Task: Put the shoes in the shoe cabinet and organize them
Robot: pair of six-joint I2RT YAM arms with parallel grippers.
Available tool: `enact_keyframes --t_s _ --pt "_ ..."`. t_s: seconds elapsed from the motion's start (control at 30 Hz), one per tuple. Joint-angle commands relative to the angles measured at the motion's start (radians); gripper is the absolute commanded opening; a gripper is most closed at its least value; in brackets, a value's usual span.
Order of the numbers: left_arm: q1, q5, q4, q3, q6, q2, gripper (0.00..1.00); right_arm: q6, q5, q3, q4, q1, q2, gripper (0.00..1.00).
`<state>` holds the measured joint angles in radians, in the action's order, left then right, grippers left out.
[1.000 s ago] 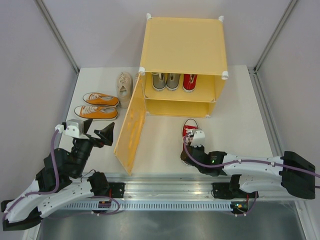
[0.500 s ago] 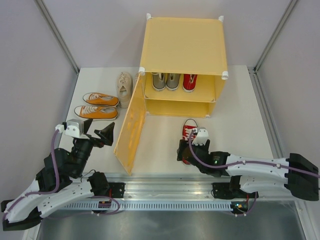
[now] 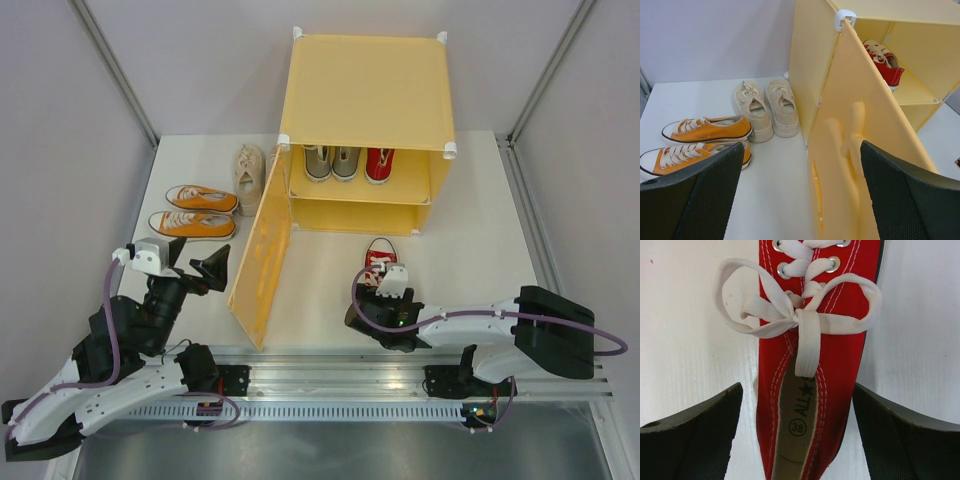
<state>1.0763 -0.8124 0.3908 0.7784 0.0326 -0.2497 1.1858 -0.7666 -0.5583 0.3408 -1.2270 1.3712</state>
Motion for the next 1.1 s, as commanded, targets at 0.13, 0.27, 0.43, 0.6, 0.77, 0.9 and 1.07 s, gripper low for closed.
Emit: enact_keyframes --t_s 0.13,0.27,0.43,0.6,0.77,0.9,1.07 --pt "-0.004 -0.001 -0.01 -0.001 0.023 -0.014 1.0 0.031 -0.045 0.018 -0.1 -0.005 0.034 0.85" --pt "-0.004 0.001 -0.009 -0.001 0.024 -0.011 1.0 0.034 -0.043 0.023 -0.112 -0.005 0.077 0.75" --pt "-0.004 0.002 -0.009 -0.001 0.024 -0.013 1.0 0.032 -0.042 0.015 -0.112 -0.006 0.12 0.64" --pt "-0.004 0.004 -0.01 -0.001 0.024 -0.01 1.0 -0.035 -0.036 0.014 -0.114 -0.006 0.062 0.29" --pt "-0.004 0.004 -0.01 -0.001 0.024 -0.007 1.0 -0.138 -0.045 0.024 -0.112 -0.006 -0.111 0.11" --pt "-0.004 0.005 -0.01 0.001 0.024 0.0 1.0 -0.215 -0.042 0.04 -0.112 -0.005 -0.244 0.01" --pt "-0.004 0.01 -0.01 0.001 0.024 0.003 1.0 -0.284 -0.003 0.06 -0.103 -0.005 -0.357 0.01"
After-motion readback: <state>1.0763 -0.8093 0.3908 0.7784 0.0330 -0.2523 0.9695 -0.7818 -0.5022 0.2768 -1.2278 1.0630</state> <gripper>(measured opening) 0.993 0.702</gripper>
